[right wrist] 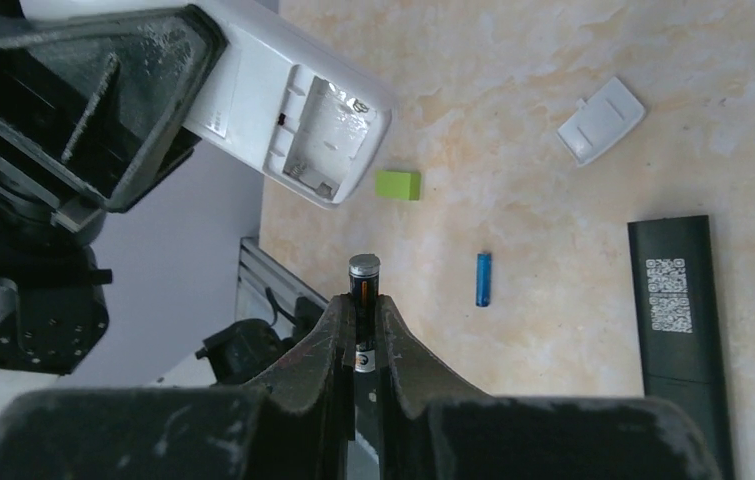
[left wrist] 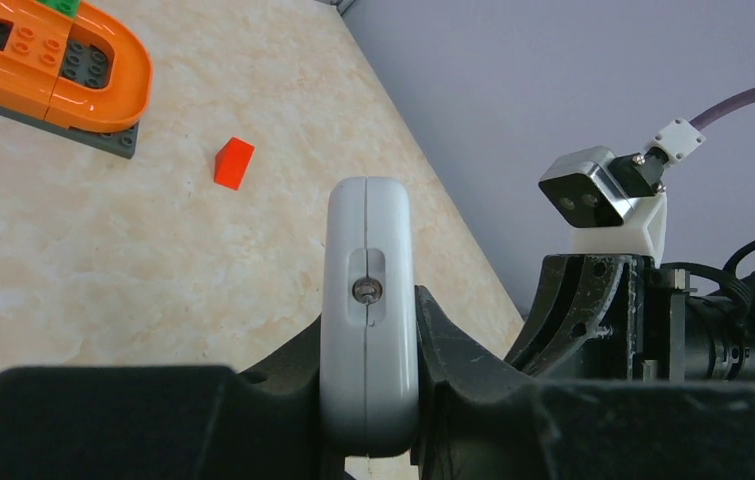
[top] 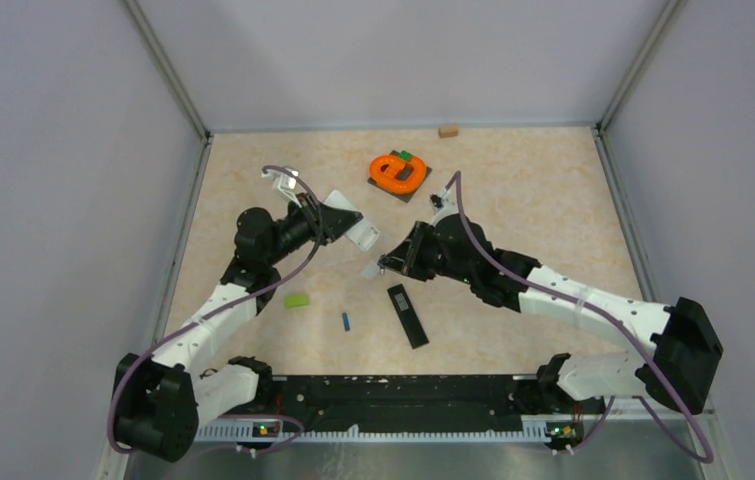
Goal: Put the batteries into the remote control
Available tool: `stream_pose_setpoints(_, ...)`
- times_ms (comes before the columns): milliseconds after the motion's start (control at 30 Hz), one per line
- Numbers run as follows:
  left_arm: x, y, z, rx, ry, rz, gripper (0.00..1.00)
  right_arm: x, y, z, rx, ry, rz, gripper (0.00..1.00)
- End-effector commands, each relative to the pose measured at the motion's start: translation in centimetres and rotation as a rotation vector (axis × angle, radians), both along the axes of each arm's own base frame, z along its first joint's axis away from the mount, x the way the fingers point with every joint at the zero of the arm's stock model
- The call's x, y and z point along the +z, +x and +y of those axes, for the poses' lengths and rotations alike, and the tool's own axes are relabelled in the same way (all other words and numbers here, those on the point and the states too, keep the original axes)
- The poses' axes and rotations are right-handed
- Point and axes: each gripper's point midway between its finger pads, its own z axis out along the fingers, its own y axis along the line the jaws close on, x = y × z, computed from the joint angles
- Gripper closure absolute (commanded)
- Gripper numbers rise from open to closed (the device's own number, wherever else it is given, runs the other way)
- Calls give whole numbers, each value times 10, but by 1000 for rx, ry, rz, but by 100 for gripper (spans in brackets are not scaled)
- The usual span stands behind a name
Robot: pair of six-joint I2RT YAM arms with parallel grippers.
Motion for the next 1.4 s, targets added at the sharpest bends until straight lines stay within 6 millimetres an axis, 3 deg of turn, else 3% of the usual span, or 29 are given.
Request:
stream_pose_setpoints(0, 18, 3, 2, 33, -49, -80, 100, 41, 18, 6, -95, 155, 58, 96)
stream_pose_setpoints(133, 10, -1, 1, 30, -57, -69, 100, 44, 27, 8, -128, 219, 107, 95)
stream_pose_setpoints(533, 1, -4, -4, 4, -68, -56, 100, 40, 27, 37, -46, 268, 186, 95)
stream_pose_setpoints(1367, -4, 0, -5, 16, -60, -51, 100, 2, 39, 23, -200, 276, 399, 93)
